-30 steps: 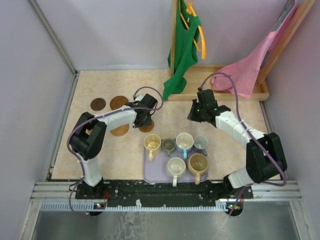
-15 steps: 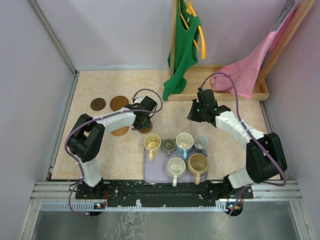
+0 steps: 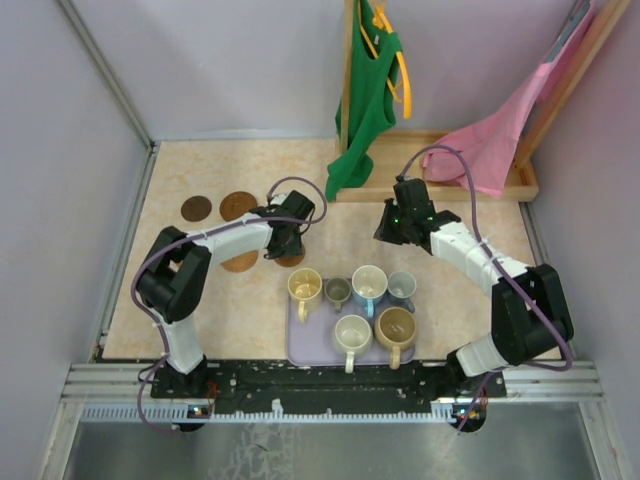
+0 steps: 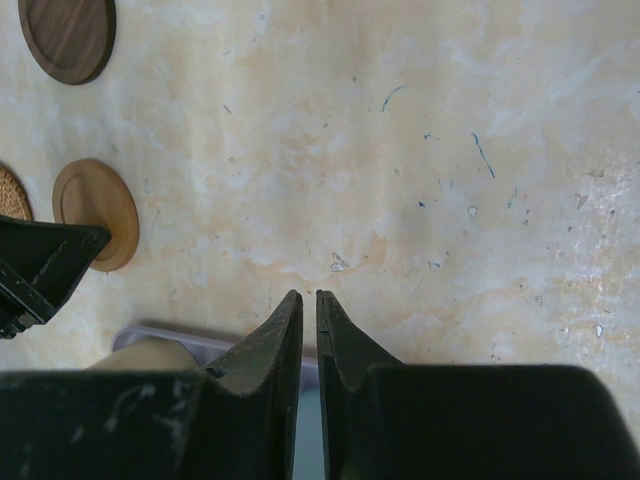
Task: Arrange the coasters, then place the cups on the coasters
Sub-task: Move the tray to the center of the board.
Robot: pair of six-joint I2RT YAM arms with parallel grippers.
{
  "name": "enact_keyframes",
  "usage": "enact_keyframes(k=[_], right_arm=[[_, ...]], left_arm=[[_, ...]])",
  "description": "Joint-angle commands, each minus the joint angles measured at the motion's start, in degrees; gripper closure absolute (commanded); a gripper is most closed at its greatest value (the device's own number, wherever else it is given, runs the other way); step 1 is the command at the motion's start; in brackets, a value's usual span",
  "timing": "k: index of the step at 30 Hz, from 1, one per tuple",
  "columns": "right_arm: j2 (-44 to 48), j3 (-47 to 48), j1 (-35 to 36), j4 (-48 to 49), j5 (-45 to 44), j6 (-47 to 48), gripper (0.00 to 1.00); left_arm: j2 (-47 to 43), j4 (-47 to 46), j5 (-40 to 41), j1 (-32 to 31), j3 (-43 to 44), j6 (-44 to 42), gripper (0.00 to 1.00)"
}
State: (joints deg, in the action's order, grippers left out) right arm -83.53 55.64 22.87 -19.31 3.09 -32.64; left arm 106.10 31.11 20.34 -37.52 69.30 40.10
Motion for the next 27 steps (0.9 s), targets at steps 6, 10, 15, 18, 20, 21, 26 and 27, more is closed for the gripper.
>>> enact_keyframes(k=[6,10,15,18,20,21,26,27], right_arm=[[-0.4,2.7,0.4,1.8,-0.5,-0.1,0.88],[-0.8,2.9,0.4,2.0,-0.2,-0.2,0.88],[-1.2,3.1,0.4,2.2,-0.1,-0.4,0.88],[-1.3,3.1,0.4,2.2,0.0,-0.4,0.88],[-1.4,3.1,0.4,2.2,-0.1,-0.4,0.88],[-1.4,3.2,0.4,2.2,0.0,-0.4,0.88],[-1.5,3.2,0.4,2.3,0.0,-0.5,0.88],[-1.6,3.2,0.4,2.3,0.0,-0.5,0.88]], left_arm=[[4.3,3.9,-6.3,-0.8,-0.6,-2.6,0.5],[4.5,4.0,-6.5,-1.2,-0.8,-2.7,0.5],[4.5,3.8,-6.9,-1.3,-0.8,-3.1,0.5],[4.6,3.5,-7.4,-1.6,-0.6,-3.2,0.5],[4.7,3.5,-7.4,-1.8,-0.5,-3.4,0.5],[4.9,3.5,-7.4,-1.8,-0.5,-3.4,0.5],[5.5,3.6,-7.9,-2.4,0.1,-3.8,0.5],[5.5,3.7,-7.7,-2.5,0.3,-3.9,0.5]])
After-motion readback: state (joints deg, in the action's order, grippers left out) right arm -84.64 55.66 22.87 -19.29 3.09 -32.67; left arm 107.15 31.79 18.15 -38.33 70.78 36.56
